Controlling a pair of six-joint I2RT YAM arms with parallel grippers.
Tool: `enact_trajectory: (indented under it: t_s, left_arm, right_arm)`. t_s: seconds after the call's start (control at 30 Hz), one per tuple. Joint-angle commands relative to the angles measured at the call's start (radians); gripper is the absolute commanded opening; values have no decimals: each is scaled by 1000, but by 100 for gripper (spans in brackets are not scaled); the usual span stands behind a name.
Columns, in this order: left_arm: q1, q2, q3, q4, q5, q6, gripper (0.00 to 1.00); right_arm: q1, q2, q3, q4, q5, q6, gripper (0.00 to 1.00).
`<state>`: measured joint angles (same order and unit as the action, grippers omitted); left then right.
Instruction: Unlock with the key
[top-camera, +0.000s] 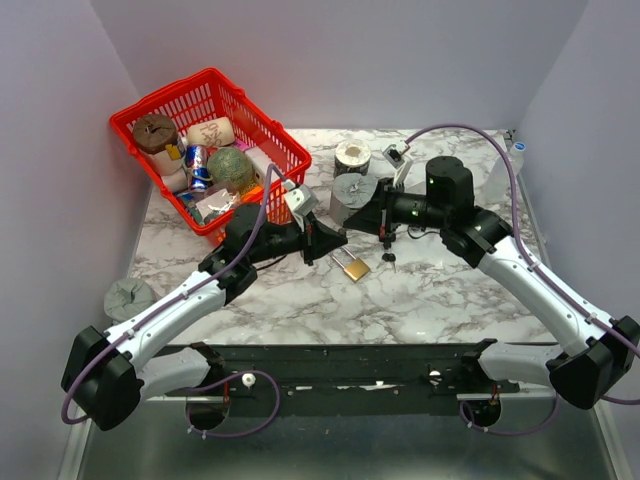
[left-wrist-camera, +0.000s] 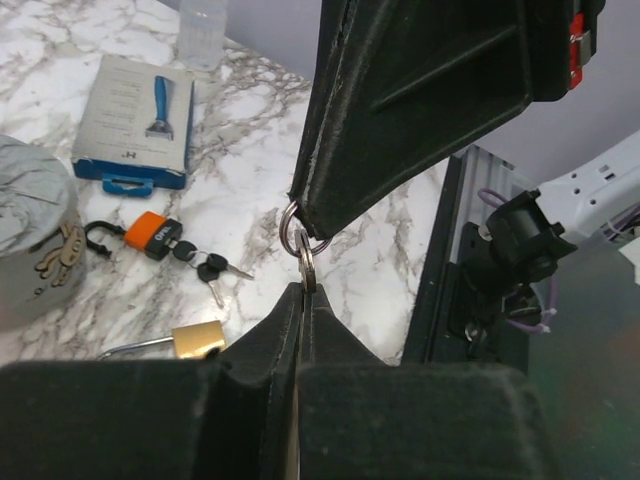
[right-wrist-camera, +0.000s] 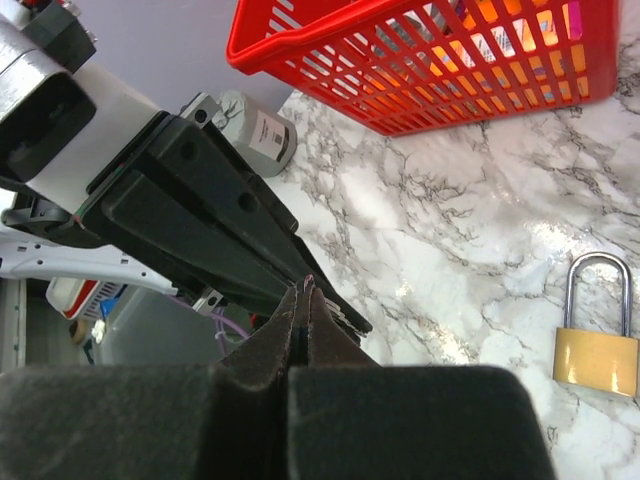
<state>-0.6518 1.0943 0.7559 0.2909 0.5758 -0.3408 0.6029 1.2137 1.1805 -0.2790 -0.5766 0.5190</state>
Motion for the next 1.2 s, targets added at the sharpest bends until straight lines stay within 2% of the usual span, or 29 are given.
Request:
enact_trajectory:
  t_s: [0.0, 0.17, 0.3, 0.37, 0.4, 0.47, 0.5, 0.53, 0.6, 0.7, 0.93, 1.17]
  left_arm:
    - [-8, -8, -1, 8, 21, 22, 0]
    - [-14, -33, -6, -59, 21, 68, 0]
    - [-25, -60, -4, -175, 47, 131, 0]
    - [-28, -62, 0, -216, 76, 155, 0]
    - [-28, -57, 0, -252, 90, 161, 0]
    - [-31, -50, 3, -288, 145, 175, 0]
    - [-31, -39, 6, -326, 163, 180, 0]
    - [-32, -33, 8, -338, 209, 181, 0]
    - [-38, -8, 20, -372, 240, 186, 0]
    - [-45, 16, 46, -403, 271, 201, 0]
    - [-45, 30, 48, -407, 274, 200, 0]
    - [-45, 33, 46, -398, 272, 194, 0]
  right_arm:
    - [6, -8, -22, 8, -8, 4, 1]
    - [8, -8, -35, -9, 30, -11, 1]
    - [8, -16, -25, -67, 90, -71, 1]
    - [8, -22, -24, -84, 112, -106, 4]
    - [8, -28, -19, -106, 118, -149, 14]
    - [8, -42, -10, -133, 107, -197, 23]
    - [8, -46, -7, -159, 101, -247, 36]
    - [8, -58, -4, -172, 87, -273, 42]
    - [9, -66, 7, -230, 43, -342, 51]
    - [26, -75, 4, -296, 34, -405, 59]
    - [112, -49, -56, -270, 11, -402, 62]
    - [163, 9, -68, -247, 75, -387, 61]
